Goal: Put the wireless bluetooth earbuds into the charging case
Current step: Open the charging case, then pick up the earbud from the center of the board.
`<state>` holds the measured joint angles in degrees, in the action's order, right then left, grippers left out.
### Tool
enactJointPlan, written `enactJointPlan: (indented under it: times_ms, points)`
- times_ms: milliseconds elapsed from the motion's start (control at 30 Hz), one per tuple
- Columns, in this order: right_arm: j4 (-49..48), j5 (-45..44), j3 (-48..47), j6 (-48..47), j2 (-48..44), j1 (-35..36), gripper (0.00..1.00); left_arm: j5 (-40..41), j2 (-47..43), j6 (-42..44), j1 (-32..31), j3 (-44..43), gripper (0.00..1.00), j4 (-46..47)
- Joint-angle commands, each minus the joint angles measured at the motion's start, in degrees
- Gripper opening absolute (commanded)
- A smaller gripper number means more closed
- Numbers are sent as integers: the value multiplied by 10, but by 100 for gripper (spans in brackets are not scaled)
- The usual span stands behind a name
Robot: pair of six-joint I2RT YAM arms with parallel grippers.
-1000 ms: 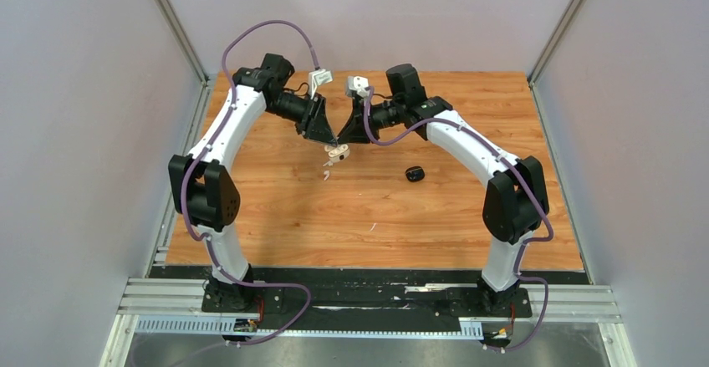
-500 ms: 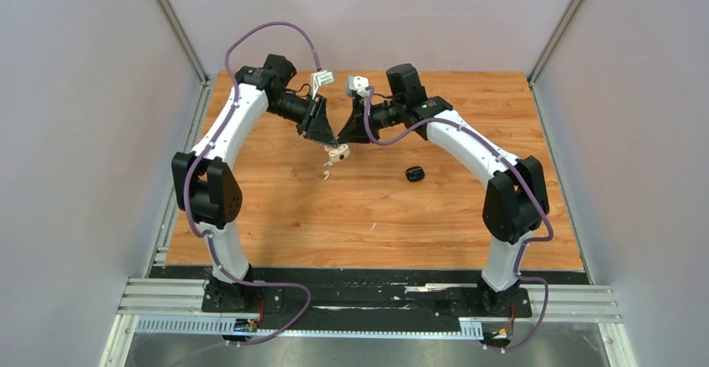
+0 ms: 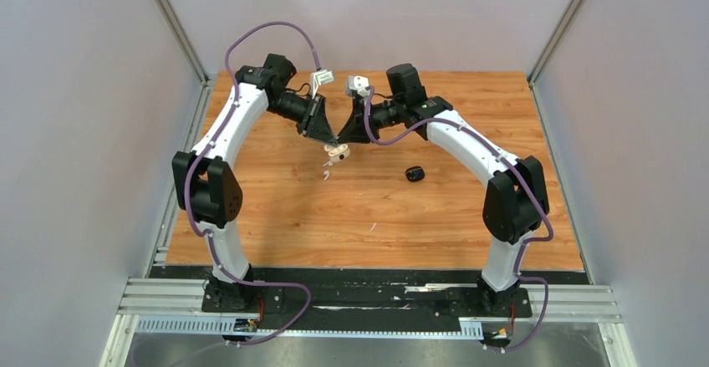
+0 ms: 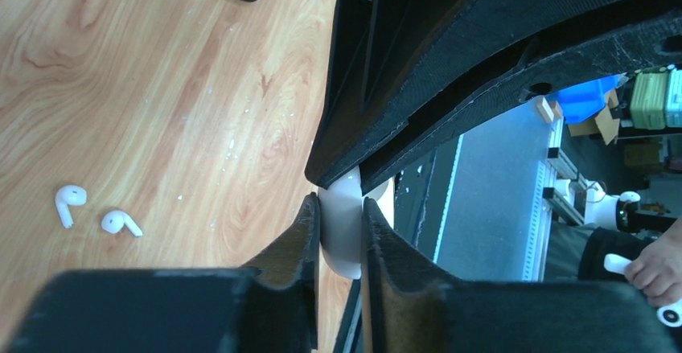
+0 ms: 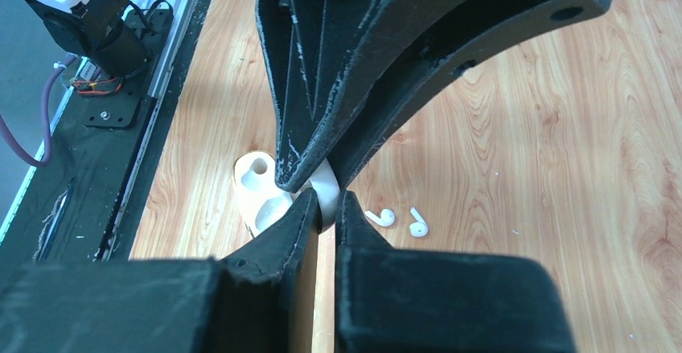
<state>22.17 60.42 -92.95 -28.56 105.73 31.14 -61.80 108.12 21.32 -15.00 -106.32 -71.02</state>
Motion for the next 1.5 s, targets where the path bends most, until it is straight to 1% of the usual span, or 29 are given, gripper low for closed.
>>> enactJointPlan:
  times_ms: [0,100,200,333,433,600,667,733,833,900,1033,1200,1333,1400,1467]
  points:
    - [-19,13,-8,0,-8,5,2,-26,-1,-2,-4,-25,13,-5]
    - [-20,2,-13,13,-11,2,14,-18,-6,1,-4,-27,1,-2]
    - [-27,6,-33,56,-18,-15,20,1,-19,11,-4,-28,0,1]
    - [-42,25,-78,139,-20,-56,28,25,-38,29,-4,-30,0,4]
    - [-56,47,-94,190,-19,-85,30,43,-53,37,-4,-30,0,8]
    - [-57,52,-45,184,-27,-104,31,96,-76,35,-4,-29,0,39]
    - [-57,49,-12,170,-30,-105,32,134,-97,37,-5,-20,0,71]
    - [-57,32,20,156,-28,-105,31,172,-125,69,-7,-3,0,102]
    - [-57,27,55,127,-13,-105,30,232,-168,150,-18,22,0,130]
    - [-50,37,72,82,-5,-104,27,255,-183,176,-21,34,0,136]
    - [-47,37,102,-43,-3,-91,27,269,-195,182,-21,40,0,137]
    - [-41,20,106,-142,20,-53,28,293,-206,131,-21,66,0,161]
    - [-10,-34,80,-218,65,-11,27,322,-212,40,-15,86,0,186]
    - [-5,-51,63,-232,95,1,25,326,-217,0,-4,98,0,202]
    - [-6,-74,31,-212,136,6,23,324,-220,-38,12,108,0,213]
